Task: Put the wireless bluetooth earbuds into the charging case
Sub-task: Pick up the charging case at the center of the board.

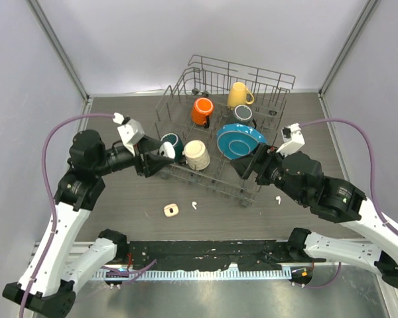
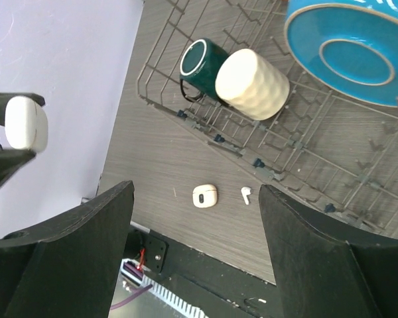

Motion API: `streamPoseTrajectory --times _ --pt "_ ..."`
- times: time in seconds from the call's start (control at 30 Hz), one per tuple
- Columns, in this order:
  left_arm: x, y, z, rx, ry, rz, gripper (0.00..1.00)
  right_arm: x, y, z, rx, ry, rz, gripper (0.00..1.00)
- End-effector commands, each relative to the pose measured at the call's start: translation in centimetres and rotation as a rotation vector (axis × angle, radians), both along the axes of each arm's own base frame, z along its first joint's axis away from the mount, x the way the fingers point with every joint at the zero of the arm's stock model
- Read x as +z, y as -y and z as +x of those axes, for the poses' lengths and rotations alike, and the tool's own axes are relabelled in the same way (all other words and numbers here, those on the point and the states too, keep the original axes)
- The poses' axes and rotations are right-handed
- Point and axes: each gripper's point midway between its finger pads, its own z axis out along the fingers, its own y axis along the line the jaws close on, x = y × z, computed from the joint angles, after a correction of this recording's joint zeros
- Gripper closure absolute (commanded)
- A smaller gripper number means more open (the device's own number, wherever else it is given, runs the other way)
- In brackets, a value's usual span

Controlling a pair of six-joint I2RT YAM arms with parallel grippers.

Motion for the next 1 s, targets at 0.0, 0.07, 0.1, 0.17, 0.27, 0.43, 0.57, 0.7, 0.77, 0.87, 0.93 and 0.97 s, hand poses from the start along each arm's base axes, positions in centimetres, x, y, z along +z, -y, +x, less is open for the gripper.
streamPoseTrajectory --times 0.0,0.07,0.1,0.17,0.27,0.43,0.57,0.7,0.77,0.87,0.93,0.97 --pt "0.9 1.6 -2.0 -0.11 0.192 0.009 1.0 2.8 -1.6 -0.6 0.074 0.025 0.068 0.19" --pt "0.0 2.3 -2.4 -0.114 0.194 0.04 1.0 3.0 -2.7 -0.6 0.108 0.02 0.081 0.19" --pt "-0.3 2.6 -2.5 -0.116 0.195 0.051 1.0 2.9 -3.2 -0.7 0.125 0.015 0.083 0.19" --pt "-0.7 3.3 -3.0 -0.128 0.217 0.067 1.0 3.0 -4.1 -0.7 0.152 0.013 0.092 0.2" --pt "-1.3 4.3 -3.1 -0.127 0.223 0.091 1.0 2.9 -6.1 -0.9 0.222 0.008 0.109 0.24" --pt "-2.4 6.0 -3.9 -0.15 0.229 0.131 1.0 2.6 -8.7 -1.4 0.32 -0.007 0.136 0.3" --pt "-3.0 7.0 -4.2 -0.154 0.226 0.144 1.0 2.8 -9.6 -1.3 0.34 -0.001 0.157 0.3" --pt "-3.1 7.9 -4.6 -0.156 0.241 0.143 1.0 2.2 -10.5 -1.5 0.372 -0.019 0.15 0.32" --pt "-3.0 8.1 -4.5 -0.151 0.244 0.141 1.0 2.0 -10.8 -1.6 0.387 -0.024 0.149 0.34" --pt "-2.8 8.4 -4.5 -0.146 0.253 0.137 1.0 1.4 -11.1 -1.8 0.402 -0.039 0.141 0.36" --pt "-2.7 8.6 -4.5 -0.143 0.258 0.131 1.0 1.1 -11.2 -1.9 0.41 -0.048 0.136 0.37" --pt "-2.8 8.6 -4.4 -0.136 0.259 0.135 1.0 1.2 -11.4 -2.1 0.424 -0.048 0.139 0.38"
